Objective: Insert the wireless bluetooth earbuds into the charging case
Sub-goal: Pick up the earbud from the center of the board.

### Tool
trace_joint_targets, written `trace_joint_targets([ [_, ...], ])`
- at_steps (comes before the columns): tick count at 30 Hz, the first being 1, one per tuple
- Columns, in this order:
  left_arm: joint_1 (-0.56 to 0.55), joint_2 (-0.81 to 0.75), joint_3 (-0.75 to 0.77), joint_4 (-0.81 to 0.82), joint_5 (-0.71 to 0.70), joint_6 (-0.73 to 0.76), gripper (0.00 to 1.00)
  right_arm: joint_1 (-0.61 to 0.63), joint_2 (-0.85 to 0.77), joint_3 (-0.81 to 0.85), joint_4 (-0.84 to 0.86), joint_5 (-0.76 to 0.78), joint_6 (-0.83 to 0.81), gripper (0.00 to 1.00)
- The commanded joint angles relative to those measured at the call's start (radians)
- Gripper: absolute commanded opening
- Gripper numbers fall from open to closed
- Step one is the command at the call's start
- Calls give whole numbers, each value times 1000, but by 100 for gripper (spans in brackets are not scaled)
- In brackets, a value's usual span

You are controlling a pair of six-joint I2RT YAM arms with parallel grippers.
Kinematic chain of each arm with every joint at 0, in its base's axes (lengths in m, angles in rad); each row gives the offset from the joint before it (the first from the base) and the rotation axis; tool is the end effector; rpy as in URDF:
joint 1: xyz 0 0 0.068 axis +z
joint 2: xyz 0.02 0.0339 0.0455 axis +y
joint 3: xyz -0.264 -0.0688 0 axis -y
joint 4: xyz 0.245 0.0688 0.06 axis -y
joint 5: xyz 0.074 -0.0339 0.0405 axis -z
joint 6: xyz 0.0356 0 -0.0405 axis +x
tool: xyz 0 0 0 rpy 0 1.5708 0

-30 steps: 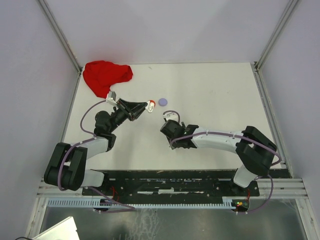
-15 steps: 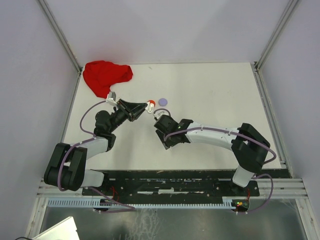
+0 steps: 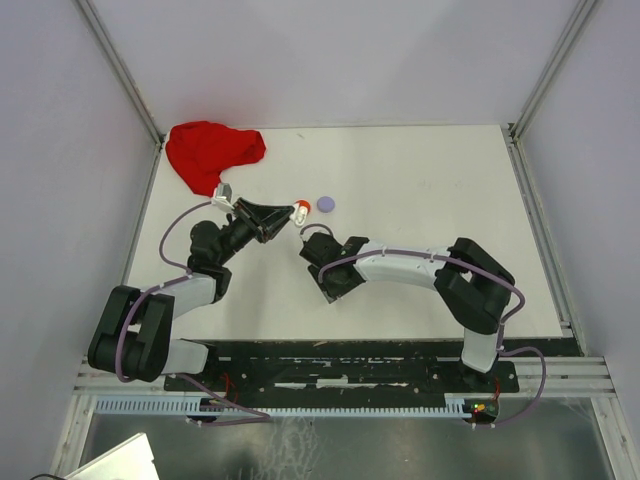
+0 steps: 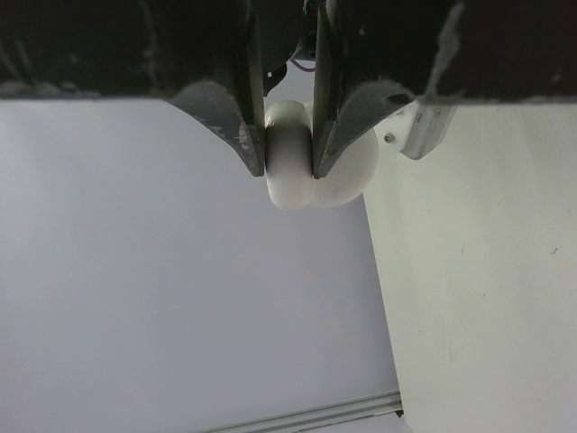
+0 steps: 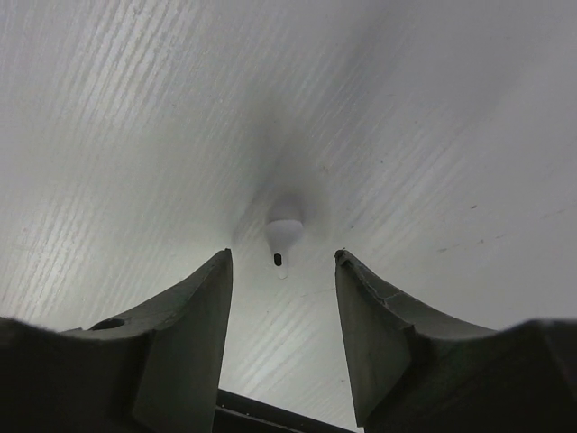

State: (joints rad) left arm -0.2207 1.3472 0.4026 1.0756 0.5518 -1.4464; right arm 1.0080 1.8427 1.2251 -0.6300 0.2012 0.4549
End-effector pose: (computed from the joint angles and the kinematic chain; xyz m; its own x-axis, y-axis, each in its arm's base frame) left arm 0.2468 -0.0745 0.2212 -0.6724 -0.7152 -0.1910 0.2125 0.0606 -0.9753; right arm 0.1981 0.3007 0.1716 -0.8037 -0.4671 -0.3686 -0.4917 0.8702 -0.0307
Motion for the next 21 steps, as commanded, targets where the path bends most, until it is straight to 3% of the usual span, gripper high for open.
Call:
trace_joint_targets([
  [1,15,-34,5,38,-8,45,3,6,29,56,-2,-5,-1,56],
  [21,77,-78,-43,37,-17,34,3,-21,85,80,-1,-31,-10,47],
])
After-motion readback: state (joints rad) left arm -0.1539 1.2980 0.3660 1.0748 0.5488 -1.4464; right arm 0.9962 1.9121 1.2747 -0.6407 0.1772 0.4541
